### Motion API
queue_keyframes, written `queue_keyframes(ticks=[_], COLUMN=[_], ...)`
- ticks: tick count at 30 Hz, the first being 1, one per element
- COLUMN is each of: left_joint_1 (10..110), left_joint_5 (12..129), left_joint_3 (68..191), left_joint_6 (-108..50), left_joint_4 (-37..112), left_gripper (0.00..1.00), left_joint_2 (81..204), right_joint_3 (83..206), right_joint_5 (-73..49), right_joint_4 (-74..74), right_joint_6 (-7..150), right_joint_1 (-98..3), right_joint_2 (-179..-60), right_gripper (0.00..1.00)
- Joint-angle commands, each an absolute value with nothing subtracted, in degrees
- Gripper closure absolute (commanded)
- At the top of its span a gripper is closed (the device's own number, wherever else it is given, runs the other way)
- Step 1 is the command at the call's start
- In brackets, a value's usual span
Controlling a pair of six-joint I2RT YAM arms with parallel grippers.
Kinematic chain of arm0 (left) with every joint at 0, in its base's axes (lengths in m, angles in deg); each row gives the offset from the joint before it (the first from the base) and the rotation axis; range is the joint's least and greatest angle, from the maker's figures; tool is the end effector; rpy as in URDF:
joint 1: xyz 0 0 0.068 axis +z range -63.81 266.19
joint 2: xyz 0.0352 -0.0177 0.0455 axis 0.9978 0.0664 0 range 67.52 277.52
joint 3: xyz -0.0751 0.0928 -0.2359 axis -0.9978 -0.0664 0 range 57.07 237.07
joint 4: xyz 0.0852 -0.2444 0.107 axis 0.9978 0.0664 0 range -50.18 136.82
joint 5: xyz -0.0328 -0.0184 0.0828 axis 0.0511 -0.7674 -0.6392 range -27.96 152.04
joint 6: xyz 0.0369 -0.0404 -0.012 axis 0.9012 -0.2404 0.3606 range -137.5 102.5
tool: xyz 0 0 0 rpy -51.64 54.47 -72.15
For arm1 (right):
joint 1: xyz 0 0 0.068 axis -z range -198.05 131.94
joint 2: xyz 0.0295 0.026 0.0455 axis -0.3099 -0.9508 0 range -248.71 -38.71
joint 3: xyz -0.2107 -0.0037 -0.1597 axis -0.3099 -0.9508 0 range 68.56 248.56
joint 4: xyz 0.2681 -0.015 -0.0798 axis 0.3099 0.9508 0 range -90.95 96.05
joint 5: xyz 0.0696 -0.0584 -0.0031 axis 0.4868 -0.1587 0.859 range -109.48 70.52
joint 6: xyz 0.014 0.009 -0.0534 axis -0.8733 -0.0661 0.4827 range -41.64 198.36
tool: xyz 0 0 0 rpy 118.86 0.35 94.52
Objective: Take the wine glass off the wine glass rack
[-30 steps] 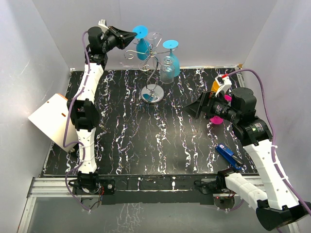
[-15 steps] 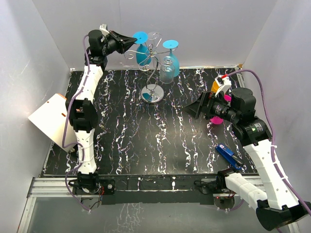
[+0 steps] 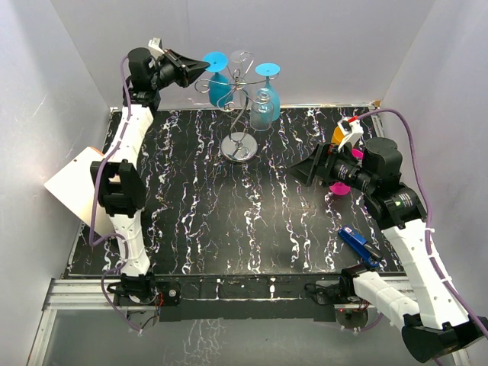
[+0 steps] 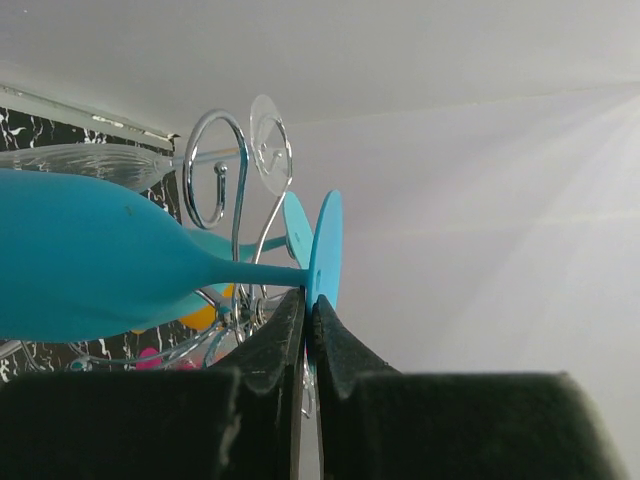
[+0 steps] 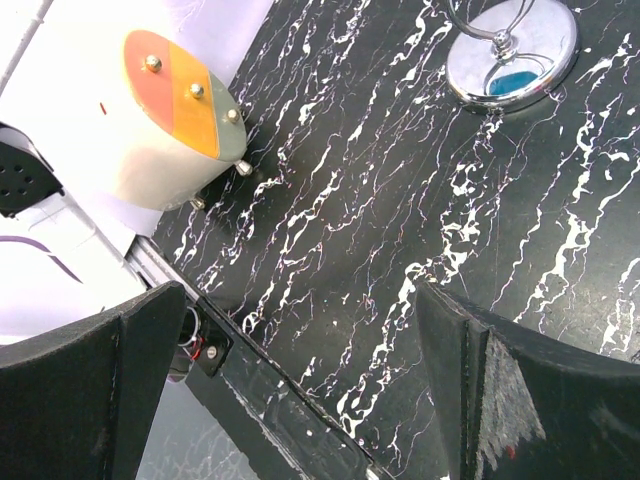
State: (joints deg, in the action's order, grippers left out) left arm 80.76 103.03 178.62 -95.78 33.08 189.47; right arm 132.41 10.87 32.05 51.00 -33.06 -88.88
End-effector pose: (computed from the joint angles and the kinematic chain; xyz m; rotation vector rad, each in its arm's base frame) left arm 0.5181 -0.0747 0.3996 -0.4143 1.6919 -1.6458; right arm 0.1889 0.0708 0.3949 -0.1633 1.9814 0.9941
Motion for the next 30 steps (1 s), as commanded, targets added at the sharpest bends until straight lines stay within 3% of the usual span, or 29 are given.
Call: queue_keyframes(ticks=[1,14,22,30], left_joint_1=[82.21,91.58,94.68,94.70], left_joint_5=[105.97,105.86,98.49,100.46], left_joint_3=[174.89,156.30,156.80,145.89], left_joint_6=[-95.40,-93.26,-72.77,-58.71], left_joint_4=[30.42,27.38,44.52,43.89], left_gripper=[1.00,1.00,1.00,1.00], left_joint_2=[181.77,168.19,159.09,146.33], right_joint_3=[132.24,131.42,130.04,127.08], right_joint_5=[11.46,12.36,8.87,-4.59], right_joint_4=[28.58,28.15,27.27,29.69], right_joint_6=[50.76,49.85,45.93,35.30], right_joint_1=[-33.25,-33.26,-33.26,-33.24], right_joint_2=[-87.75,-88.40,-89.75,-88.32], right_gripper=[0.02,0.02,0.02,0.02])
